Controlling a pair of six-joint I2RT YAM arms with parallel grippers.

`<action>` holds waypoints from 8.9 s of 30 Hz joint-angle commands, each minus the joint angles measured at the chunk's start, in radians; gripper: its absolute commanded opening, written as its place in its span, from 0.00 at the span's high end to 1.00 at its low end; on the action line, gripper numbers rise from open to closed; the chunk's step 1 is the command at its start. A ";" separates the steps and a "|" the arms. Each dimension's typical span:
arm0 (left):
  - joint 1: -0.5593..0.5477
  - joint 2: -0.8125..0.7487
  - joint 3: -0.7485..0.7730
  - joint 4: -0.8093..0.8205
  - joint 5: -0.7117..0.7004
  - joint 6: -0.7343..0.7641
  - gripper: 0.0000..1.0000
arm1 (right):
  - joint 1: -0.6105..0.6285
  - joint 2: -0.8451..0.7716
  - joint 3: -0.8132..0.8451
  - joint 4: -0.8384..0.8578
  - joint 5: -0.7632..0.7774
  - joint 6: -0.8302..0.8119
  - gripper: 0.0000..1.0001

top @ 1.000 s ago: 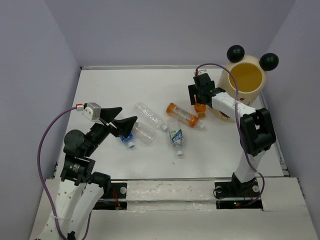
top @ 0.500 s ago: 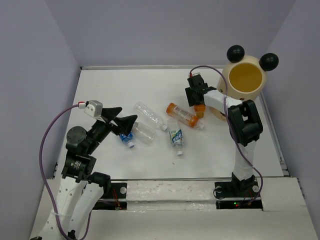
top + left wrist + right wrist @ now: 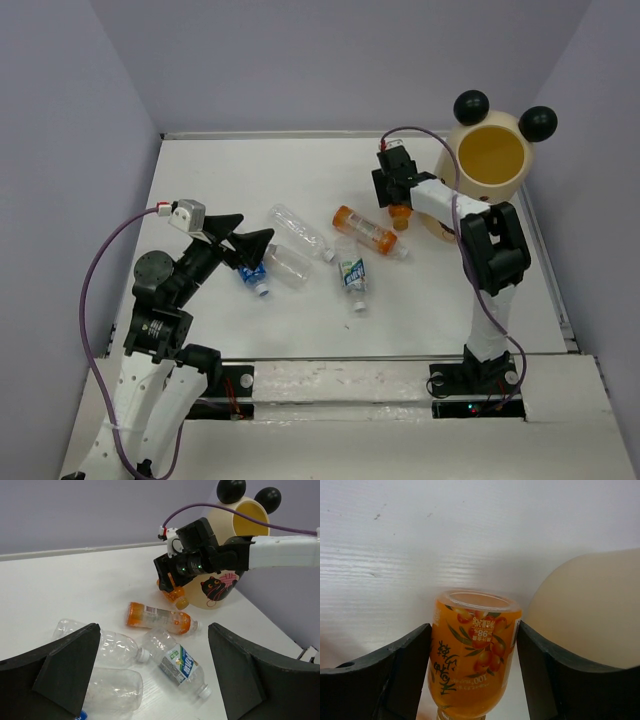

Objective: Put the plastic bottles in the bin

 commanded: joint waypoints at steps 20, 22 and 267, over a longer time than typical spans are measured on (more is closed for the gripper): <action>0.007 -0.011 0.034 0.023 0.023 -0.001 0.01 | 0.046 -0.921 -0.468 0.997 0.279 -0.370 0.60; 0.002 -0.012 0.034 0.023 0.023 0.001 0.01 | 0.023 -0.903 -0.500 1.199 0.300 -0.479 0.60; -0.042 -0.050 0.049 -0.024 -0.042 0.028 0.01 | -0.037 -0.825 -0.444 1.606 0.215 -0.733 0.84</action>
